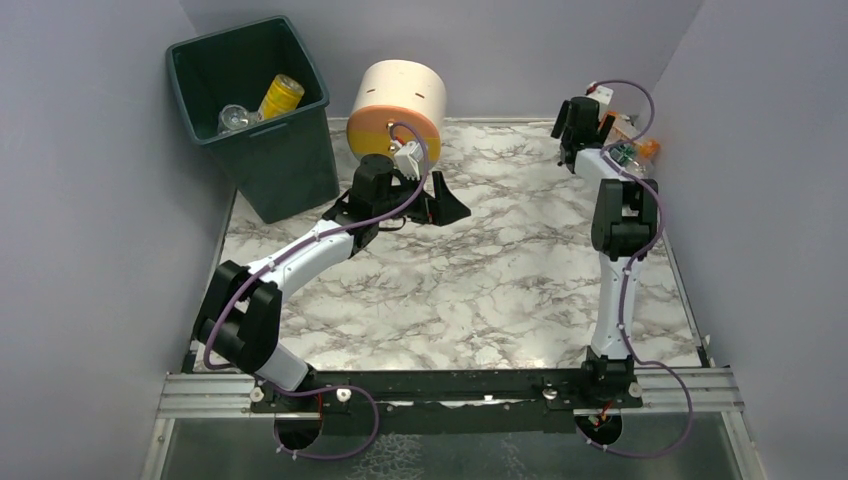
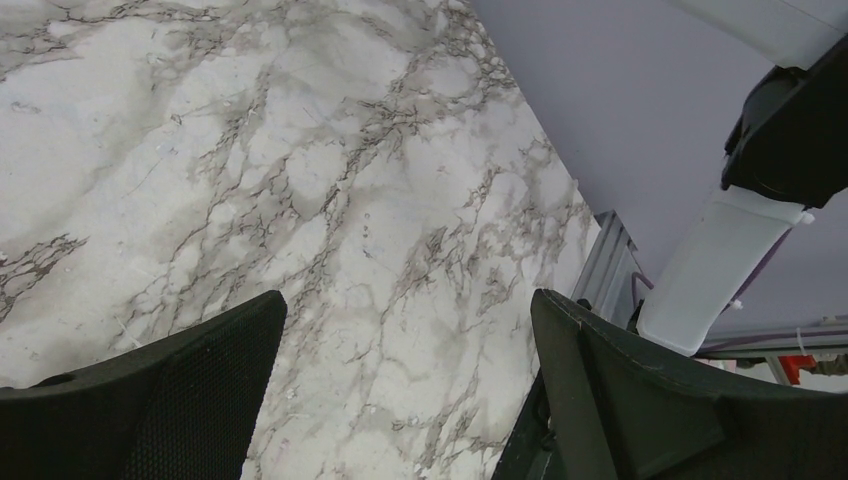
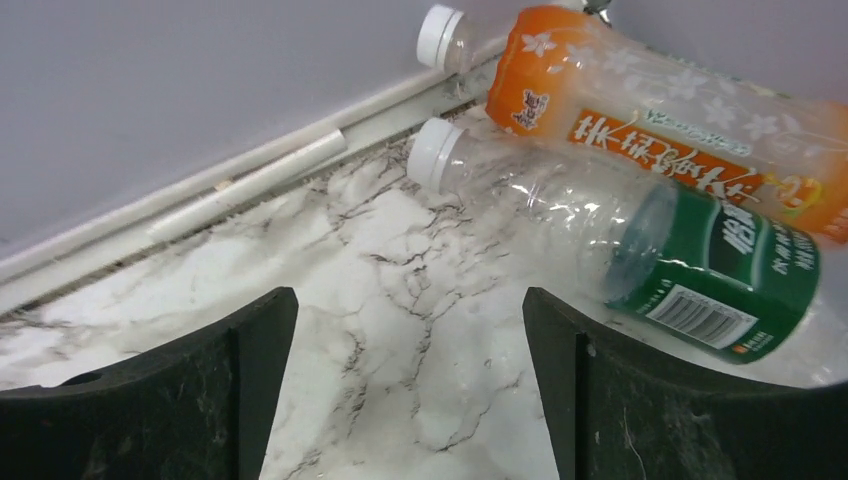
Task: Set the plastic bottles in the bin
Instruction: Move the plastic bottle to the center of the board.
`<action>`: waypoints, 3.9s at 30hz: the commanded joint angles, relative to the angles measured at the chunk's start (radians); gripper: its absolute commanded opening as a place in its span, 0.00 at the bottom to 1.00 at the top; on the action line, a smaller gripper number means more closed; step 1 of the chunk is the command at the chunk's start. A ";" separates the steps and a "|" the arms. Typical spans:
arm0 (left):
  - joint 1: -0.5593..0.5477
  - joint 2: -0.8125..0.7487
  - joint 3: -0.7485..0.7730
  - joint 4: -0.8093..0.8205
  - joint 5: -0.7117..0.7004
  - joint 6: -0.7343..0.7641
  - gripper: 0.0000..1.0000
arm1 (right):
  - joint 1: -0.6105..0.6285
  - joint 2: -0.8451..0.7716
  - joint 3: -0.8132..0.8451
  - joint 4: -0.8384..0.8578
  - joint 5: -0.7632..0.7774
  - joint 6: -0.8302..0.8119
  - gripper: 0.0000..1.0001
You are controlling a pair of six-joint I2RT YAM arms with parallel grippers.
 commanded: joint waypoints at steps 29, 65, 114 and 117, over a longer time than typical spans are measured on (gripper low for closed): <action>0.004 0.033 0.056 -0.046 0.003 0.034 0.99 | -0.180 0.164 0.152 -0.039 -0.107 -0.079 0.87; 0.027 0.087 0.044 0.017 0.025 0.011 0.99 | -0.161 0.108 0.167 0.009 -0.155 0.133 0.89; -0.128 0.209 0.018 0.057 -0.229 -0.091 0.99 | 0.048 -0.703 -1.052 0.210 -0.679 0.364 0.89; -0.131 0.268 0.062 0.053 -0.237 -0.103 0.99 | 0.053 -0.710 -1.062 0.205 -0.712 0.371 0.89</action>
